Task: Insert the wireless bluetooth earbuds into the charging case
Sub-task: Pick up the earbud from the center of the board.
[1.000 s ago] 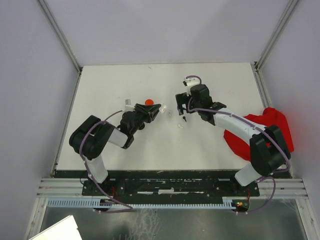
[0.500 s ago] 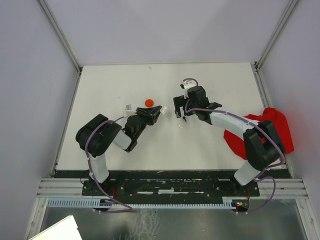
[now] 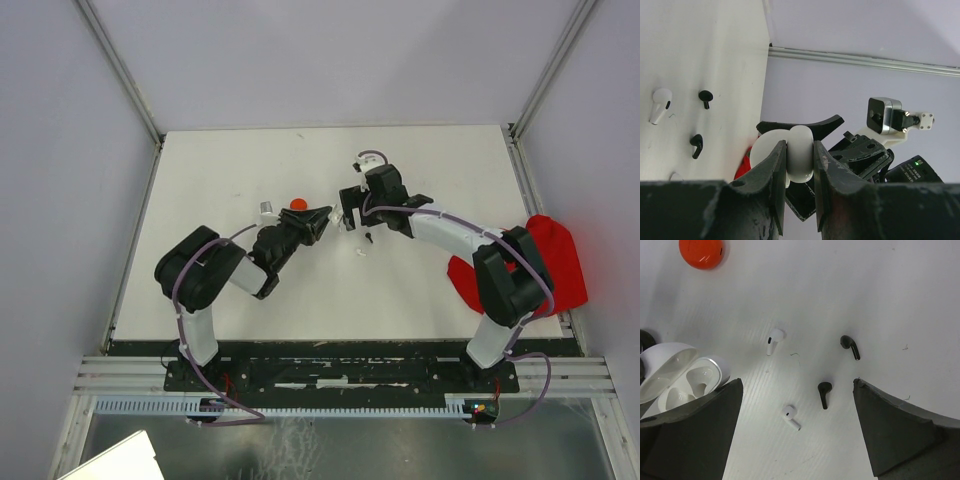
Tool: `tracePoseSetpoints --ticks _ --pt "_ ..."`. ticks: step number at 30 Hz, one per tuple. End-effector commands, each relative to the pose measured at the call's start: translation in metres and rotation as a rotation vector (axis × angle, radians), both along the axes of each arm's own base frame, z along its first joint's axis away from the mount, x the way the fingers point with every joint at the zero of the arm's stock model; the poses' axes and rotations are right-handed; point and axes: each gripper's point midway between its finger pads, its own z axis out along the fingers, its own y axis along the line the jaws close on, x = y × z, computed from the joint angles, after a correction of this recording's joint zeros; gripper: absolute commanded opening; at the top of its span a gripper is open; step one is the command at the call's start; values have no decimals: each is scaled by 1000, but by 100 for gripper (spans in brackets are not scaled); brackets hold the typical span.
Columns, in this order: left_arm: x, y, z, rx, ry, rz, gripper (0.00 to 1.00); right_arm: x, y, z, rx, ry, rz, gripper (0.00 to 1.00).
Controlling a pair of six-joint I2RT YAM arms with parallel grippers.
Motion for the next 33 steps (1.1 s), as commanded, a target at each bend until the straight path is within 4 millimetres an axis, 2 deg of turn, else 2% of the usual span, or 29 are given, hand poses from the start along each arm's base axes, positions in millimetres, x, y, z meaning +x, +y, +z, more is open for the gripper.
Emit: tracePoseSetpoints --ticks 1,13,33 --pt "-4 -12 22 -53 -63 -54 3 11 10 14 19 -25 -12 99" --pt "-12 -26 24 -41 -88 -143 3 15 11 16 6 -30 -12 99" --pt "-21 -33 31 -58 -127 -203 4 23 14 8 -8 -23 -12 99"
